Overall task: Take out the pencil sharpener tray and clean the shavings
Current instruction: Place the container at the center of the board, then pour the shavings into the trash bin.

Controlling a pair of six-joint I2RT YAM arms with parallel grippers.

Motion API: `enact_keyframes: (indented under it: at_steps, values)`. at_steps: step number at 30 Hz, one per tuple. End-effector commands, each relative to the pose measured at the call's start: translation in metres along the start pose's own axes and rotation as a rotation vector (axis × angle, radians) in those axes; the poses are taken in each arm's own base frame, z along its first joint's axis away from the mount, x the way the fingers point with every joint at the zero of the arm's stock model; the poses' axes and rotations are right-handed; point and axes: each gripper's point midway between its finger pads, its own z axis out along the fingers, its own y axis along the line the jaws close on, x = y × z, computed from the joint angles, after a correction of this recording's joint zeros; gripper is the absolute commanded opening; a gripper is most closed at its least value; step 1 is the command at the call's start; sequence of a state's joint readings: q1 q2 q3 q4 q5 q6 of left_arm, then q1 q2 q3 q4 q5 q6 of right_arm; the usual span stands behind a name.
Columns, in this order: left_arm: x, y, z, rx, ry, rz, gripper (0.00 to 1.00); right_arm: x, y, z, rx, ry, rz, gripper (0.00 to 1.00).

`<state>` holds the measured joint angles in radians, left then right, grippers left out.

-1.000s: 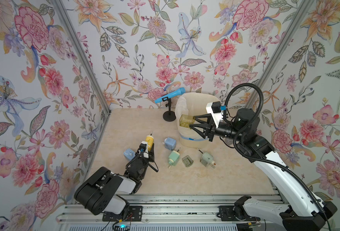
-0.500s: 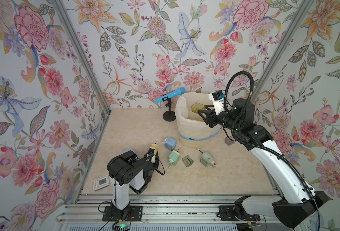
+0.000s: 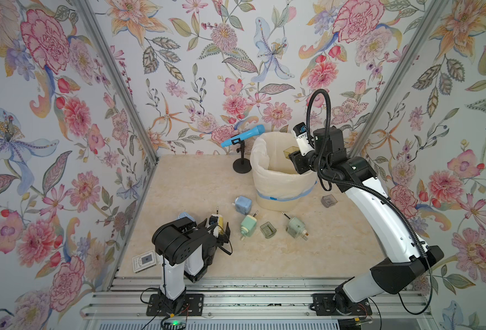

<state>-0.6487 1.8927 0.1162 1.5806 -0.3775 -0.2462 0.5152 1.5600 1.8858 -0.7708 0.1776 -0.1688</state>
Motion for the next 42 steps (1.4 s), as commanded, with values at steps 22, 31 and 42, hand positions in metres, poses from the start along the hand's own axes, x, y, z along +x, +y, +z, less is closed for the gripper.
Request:
enact_keyframes:
  at_steps: [22,31,42]
  values:
    - [-0.095,-0.012,-0.058,0.166,-0.345,-0.209,1.00,0.008,-0.018,0.007,0.624,0.311,-0.368,0.28]
    - [-0.102,-0.017,-0.078,0.224,-0.375,-0.242,1.00,0.009,-0.017,0.002,0.754,0.356,-0.486,0.28]
    - [-0.114,-0.018,-0.098,0.281,-0.423,-0.330,1.00,0.009,-0.001,0.017,0.670,0.334,-0.446,0.29]
